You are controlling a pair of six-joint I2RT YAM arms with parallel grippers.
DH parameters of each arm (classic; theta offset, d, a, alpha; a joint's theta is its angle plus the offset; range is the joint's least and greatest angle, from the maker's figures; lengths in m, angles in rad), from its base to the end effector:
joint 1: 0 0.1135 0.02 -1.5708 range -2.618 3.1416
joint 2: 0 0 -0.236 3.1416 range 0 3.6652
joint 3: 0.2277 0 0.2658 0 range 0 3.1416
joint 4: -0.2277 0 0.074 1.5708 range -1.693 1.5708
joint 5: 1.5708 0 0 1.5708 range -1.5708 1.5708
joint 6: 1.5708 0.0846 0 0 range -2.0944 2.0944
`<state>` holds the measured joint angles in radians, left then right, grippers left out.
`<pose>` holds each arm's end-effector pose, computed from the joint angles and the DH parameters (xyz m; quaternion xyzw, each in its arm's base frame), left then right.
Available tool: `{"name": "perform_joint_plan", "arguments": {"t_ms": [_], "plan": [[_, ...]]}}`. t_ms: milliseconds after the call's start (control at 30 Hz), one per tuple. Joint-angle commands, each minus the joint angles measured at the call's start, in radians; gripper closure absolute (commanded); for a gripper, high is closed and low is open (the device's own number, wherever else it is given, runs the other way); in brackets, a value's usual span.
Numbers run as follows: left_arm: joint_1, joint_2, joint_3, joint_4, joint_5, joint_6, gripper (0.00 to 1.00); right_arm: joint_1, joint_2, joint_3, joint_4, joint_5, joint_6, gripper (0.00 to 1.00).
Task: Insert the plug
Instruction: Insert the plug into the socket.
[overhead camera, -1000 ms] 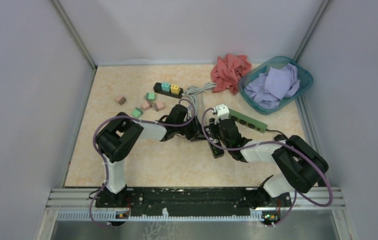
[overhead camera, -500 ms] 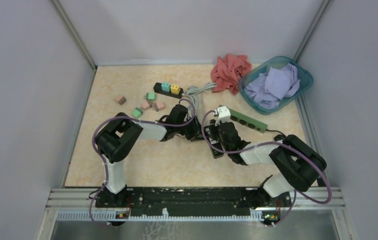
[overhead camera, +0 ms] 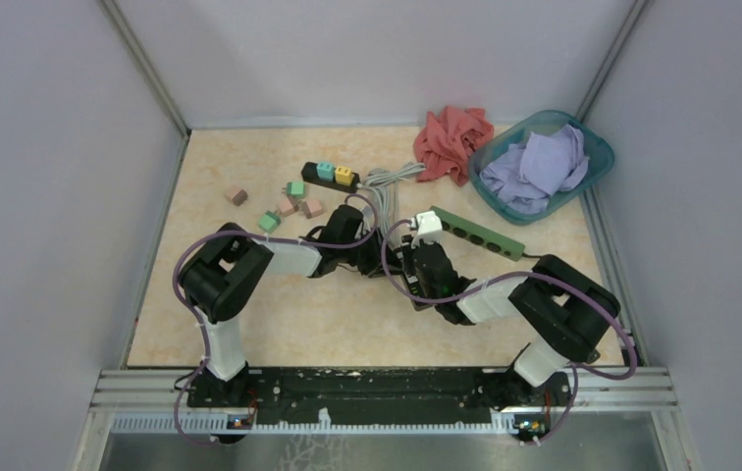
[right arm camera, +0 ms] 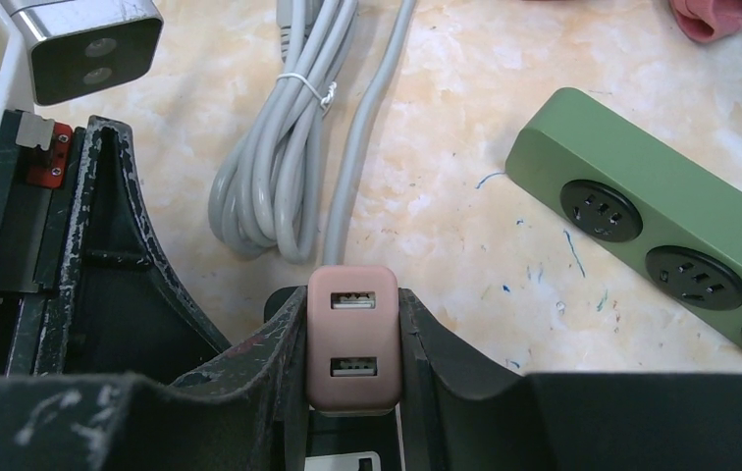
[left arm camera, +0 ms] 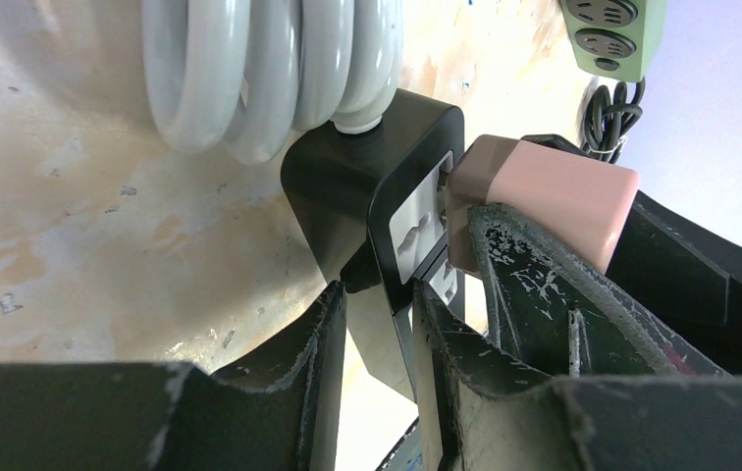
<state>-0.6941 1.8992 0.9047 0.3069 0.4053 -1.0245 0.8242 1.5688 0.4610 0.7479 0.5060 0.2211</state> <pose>0.2898 -0.2846 0.0562 -0.0608 0.8877 -0.4359 0.1355 0.2524 0.2124 0.0925 -0.1004 0.8025 0.0967 0.5802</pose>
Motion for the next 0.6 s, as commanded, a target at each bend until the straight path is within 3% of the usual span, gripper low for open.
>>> {"name": "perform_joint_plan", "arguments": {"t_ms": [0, 167, 567], "plan": [[0.005, 0.007, -0.027, -0.07, -0.053, 0.038, 0.65, 0.013, 0.06, -0.023, -0.205, -0.054, 0.059, 1.0], [0.012, -0.003, -0.033, -0.072, -0.055, 0.043, 0.65, -0.039, 0.03, -0.092, -0.14, -0.112, 0.1, 1.0], [0.059, -0.023, -0.052, -0.091, -0.034, 0.078, 0.66, 0.009, 0.128, -0.088, -0.046, -0.248, -0.045, 1.0]]}}
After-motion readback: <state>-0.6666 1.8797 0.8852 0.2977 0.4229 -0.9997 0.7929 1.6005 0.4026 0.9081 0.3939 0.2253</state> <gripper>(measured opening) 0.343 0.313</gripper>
